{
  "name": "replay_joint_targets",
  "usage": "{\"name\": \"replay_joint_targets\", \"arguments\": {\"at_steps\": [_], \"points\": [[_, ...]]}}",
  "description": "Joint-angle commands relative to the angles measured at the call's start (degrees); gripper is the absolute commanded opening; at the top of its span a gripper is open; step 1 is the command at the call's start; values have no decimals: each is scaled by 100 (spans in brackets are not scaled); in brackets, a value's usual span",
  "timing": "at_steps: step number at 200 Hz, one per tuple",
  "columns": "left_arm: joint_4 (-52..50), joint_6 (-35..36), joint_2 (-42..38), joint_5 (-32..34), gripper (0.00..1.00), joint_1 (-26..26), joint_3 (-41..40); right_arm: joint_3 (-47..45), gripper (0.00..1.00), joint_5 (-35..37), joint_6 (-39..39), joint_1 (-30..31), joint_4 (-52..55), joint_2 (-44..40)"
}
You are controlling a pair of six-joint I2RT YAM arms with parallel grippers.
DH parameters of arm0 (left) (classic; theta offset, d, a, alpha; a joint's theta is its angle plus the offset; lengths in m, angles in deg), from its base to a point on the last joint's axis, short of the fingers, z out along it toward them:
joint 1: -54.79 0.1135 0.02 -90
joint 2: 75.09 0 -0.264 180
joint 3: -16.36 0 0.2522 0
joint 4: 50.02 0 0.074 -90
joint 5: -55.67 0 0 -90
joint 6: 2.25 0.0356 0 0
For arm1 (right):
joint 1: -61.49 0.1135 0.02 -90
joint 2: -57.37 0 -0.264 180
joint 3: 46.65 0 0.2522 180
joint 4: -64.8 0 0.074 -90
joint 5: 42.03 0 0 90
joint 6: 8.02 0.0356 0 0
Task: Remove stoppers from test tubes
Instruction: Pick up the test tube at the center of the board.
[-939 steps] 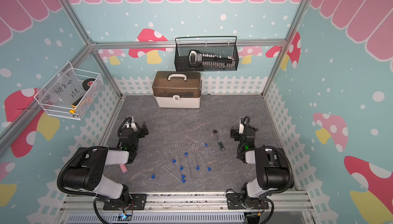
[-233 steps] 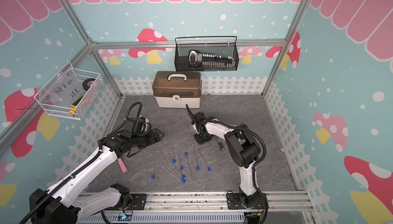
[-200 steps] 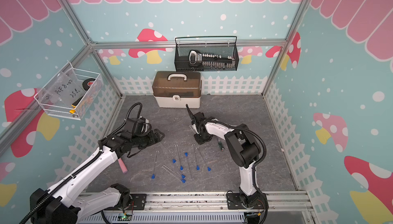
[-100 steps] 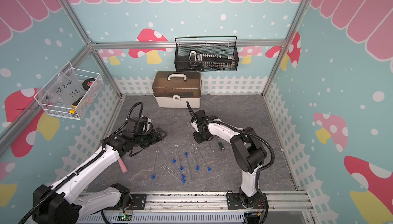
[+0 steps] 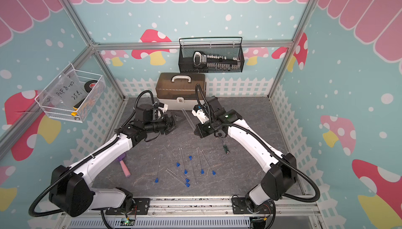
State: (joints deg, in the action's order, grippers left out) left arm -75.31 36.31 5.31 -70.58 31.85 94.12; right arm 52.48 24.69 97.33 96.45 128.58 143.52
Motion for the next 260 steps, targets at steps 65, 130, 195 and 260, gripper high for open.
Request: {"name": "replay_joint_targets", "arguments": {"at_steps": [65, 130, 195, 260], "points": [[-1203, 573, 990, -2113, 81, 191, 1483, 388, 11, -479, -699, 99, 1160, -191], [-2128, 1270, 990, -2727, 71, 539, 1413, 419, 11, -534, -911, 167, 1265, -135], [-3053, 1981, 1189, -2650, 53, 370, 1698, 479, 12, -533, -945, 318, 1273, 32], [-3284, 2173, 1154, -2655, 28, 404, 1697, 415, 12, -431, -967, 344, 1307, 31]]}}
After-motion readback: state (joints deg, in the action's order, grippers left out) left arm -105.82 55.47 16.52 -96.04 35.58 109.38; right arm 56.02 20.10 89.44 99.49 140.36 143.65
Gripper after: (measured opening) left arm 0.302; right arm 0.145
